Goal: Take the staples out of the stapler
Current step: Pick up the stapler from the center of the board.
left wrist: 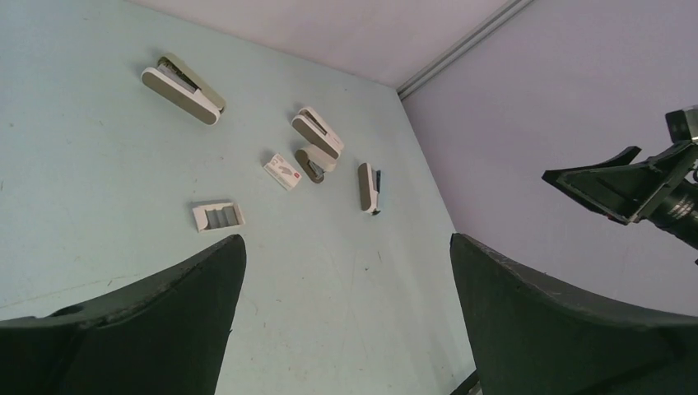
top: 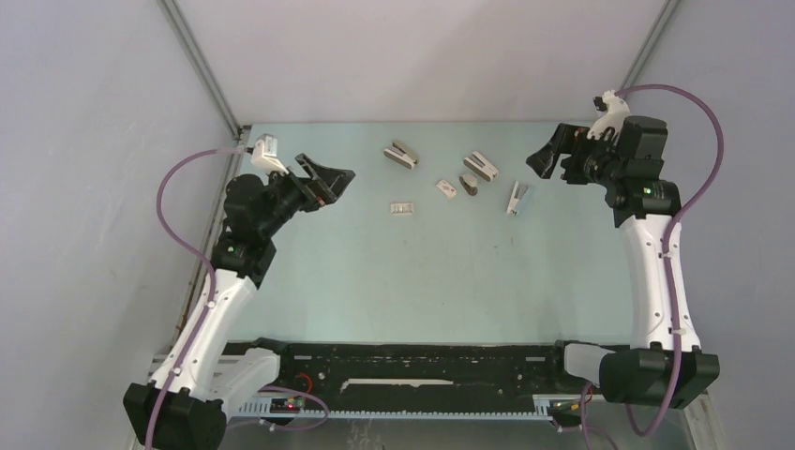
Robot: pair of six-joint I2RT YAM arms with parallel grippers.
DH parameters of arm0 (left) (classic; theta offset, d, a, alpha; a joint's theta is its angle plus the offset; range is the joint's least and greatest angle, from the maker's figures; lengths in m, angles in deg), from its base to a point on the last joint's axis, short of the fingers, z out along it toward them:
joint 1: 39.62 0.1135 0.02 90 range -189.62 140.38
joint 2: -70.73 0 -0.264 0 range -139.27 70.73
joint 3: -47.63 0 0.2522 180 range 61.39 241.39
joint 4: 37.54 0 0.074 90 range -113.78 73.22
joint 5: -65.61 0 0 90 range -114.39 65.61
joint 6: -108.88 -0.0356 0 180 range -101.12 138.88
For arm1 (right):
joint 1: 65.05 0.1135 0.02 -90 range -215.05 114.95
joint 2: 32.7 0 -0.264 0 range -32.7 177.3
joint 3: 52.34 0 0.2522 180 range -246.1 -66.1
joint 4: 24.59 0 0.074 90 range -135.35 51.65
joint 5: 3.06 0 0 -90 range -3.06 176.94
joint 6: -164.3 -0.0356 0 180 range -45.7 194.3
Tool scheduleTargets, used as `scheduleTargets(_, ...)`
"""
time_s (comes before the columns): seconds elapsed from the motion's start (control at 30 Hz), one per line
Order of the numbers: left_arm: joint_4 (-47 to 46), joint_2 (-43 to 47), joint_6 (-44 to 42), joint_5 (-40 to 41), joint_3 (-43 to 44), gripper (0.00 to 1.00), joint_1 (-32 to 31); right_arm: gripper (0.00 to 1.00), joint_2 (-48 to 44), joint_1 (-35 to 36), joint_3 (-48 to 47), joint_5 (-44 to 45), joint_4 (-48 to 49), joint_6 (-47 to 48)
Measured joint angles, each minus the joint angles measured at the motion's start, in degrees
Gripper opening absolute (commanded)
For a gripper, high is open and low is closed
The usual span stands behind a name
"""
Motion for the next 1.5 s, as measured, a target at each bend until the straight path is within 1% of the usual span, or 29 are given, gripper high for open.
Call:
scheduleTargets(0.33, -4.0, -1.7, 2.9, -0.1, 0.0, 1.0, 0.0, 1.0, 0.8, -0.3, 0.0, -1.0, 0.2, -0.6)
scheduleTargets(0.5, -5.2, -2.7, 4.0, -0.2, 0.0, 1.0, 0.0, 1.0, 1.1, -0.3, 0.0, -3.0, 0.2, 1.1)
scheduleTargets(0.57, -5.7, -3.1, 4.5, -0.3, 0.0, 1.0, 0.0, 1.0, 1.2, -0.3, 0.0, -4.5, 0.2, 3.2)
scheduleTargets(0.7, -6.5, -3.8, 5.4, -0.6, 0.0, 1.0, 0.0, 1.0, 1.5, 0.9, 0.0, -8.9, -1.5, 11.0)
scheduleTargets(0.9, -6.8, -4.2, 5.9, -0.5, -0.2, 1.0, 0.0, 1.0, 2.4, 8.3, 0.0, -14.6, -6.5, 23.9)
scheduleTargets(1.0, -7.4, -4.2, 6.3, -0.4, -1.4, 1.0, 0.0, 1.0, 3.6, 10.4, 0.0, -16.2, -8.5, 28.1)
scheduleTargets(1.07, -7.3, -4.2, 6.6, 0.0, -2.5, 1.0, 0.0, 1.0, 5.1, 10.6, 0.0, -17.0, -9.2, 29.6)
scheduleTargets(1.27, -6.0, -6.4, 8.1, 0.6, -3.0, 1.0, 0.0, 1.0, 11.5, 11.1, -0.1, -19.9, -9.2, 30.3)
scheduleTargets(1.5, -5.9, -11.0, 10.1, 0.5, -3.0, 1.0, 0.0, 1.0, 16.6, 11.8, -2.5, -19.3, -9.1, 28.0)
